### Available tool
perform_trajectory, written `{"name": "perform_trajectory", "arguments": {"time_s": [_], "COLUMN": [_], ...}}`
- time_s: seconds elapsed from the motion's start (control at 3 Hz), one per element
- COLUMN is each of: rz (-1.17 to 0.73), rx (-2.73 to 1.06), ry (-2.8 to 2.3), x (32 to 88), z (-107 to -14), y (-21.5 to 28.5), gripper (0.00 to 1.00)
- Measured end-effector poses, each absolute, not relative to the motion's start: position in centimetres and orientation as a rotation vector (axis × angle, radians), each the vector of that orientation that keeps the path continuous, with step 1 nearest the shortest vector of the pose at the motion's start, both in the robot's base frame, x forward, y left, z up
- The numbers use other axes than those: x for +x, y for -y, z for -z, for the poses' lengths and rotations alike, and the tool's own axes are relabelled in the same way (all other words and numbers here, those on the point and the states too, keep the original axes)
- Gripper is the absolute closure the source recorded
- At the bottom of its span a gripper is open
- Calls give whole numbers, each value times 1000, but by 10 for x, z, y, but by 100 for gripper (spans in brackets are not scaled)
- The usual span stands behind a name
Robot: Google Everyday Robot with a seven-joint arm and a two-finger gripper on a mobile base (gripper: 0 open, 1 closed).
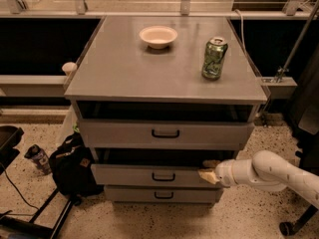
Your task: Open middle drawer
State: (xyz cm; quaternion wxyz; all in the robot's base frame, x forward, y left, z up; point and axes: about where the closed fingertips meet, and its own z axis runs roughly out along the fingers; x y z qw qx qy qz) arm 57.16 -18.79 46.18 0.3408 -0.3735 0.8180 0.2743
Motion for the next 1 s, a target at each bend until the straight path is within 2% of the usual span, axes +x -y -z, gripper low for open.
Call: {"name": "perform_trajectory", "arguments": {"time_s": [0.67, 1.0], "rz": [-772, -892], "rx": [-967, -903], "ry": [-2113, -2094], "x": [559, 511], "z": [-462, -463], "y": [182, 184], "gripper": [100, 100]}}
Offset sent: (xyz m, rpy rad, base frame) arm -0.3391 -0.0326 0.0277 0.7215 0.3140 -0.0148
